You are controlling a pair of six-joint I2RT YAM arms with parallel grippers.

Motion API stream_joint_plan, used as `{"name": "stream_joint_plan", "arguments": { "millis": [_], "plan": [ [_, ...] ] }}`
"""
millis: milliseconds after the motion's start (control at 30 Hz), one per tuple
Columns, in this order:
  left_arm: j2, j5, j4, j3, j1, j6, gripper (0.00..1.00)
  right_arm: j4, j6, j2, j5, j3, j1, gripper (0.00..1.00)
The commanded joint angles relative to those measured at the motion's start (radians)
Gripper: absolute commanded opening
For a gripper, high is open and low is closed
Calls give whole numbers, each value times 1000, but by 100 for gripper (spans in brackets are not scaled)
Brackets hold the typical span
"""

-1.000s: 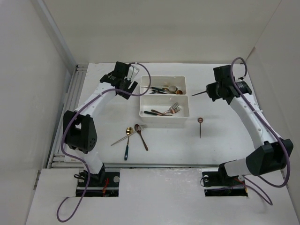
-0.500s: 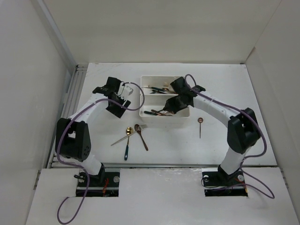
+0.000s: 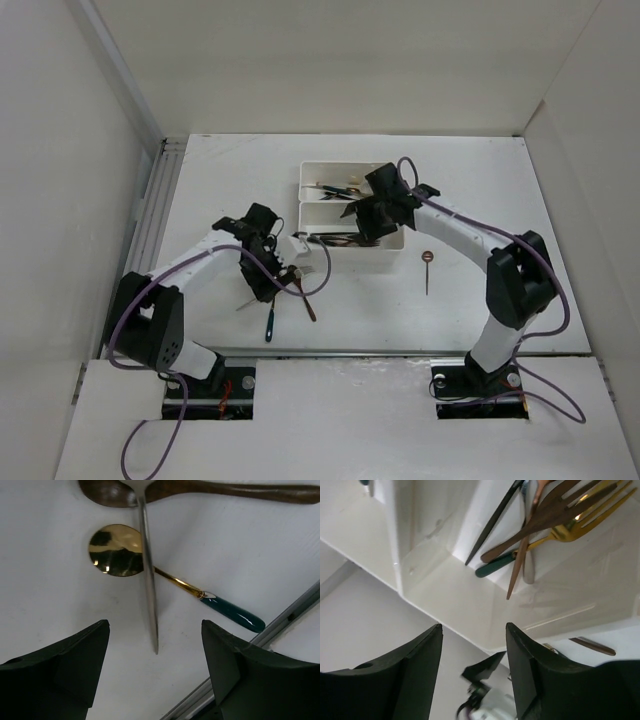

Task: Sort the eating utensils into containers

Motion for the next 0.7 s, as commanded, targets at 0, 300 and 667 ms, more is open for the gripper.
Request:
{"name": "stream_joint_plan", "arguments": {
  "millis": [0,300,667],
  "plan": [
    [2,-36,76,-98,-28,-8,72,60,-37,-73,19,5,-22,59],
    [53,-226,296,-221,-86,-115,55,92,-50,-144,19,-56,-111,59],
    [52,-228,313,-278,-119,-115,0,103,-50,-216,19,-139,-182,58]
  ]
}}
